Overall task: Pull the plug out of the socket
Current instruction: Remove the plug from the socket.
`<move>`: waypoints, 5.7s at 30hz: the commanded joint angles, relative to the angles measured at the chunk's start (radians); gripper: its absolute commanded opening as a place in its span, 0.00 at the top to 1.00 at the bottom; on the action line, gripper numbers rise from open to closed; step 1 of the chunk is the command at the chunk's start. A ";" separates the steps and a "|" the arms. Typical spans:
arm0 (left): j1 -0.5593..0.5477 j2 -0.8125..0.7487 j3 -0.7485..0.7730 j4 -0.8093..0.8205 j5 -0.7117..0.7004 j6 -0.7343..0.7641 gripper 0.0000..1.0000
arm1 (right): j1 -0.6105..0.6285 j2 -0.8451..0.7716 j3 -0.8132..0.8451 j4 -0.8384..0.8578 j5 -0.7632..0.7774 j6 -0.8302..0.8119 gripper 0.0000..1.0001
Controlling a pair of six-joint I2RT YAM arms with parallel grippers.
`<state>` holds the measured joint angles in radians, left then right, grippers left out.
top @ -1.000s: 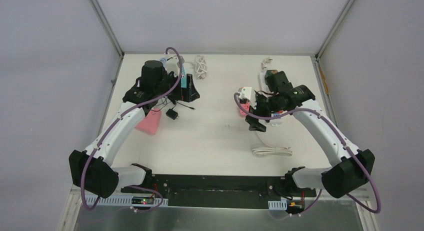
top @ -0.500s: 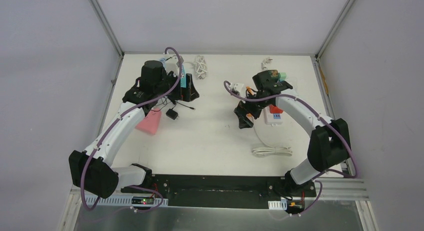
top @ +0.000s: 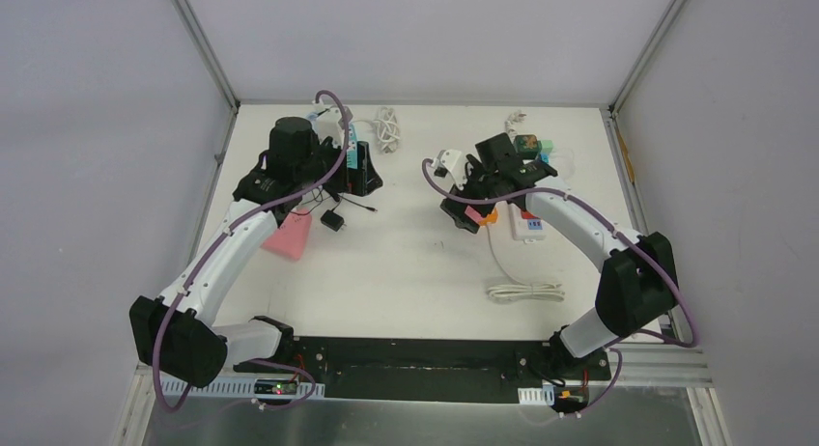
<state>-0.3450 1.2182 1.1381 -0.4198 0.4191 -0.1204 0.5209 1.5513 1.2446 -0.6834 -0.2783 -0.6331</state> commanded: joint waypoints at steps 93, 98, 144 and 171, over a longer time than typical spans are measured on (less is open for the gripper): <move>0.038 -0.039 0.012 0.036 -0.032 0.017 0.01 | 0.130 0.036 -0.156 0.214 0.389 -0.099 0.00; 0.040 -0.042 0.012 0.035 -0.035 0.019 0.01 | 0.141 0.042 -0.154 0.217 0.400 -0.100 0.00; 0.043 -0.044 0.012 0.036 -0.037 0.017 0.01 | 0.209 0.073 -0.168 0.251 0.493 -0.128 0.00; 0.044 -0.045 0.011 0.036 -0.043 0.019 0.01 | 0.220 0.095 -0.171 0.302 0.573 -0.104 0.00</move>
<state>-0.3122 1.2076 1.1381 -0.4198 0.3931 -0.1158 0.7319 1.6455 1.0817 -0.4301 0.2581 -0.7513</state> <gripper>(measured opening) 0.990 0.996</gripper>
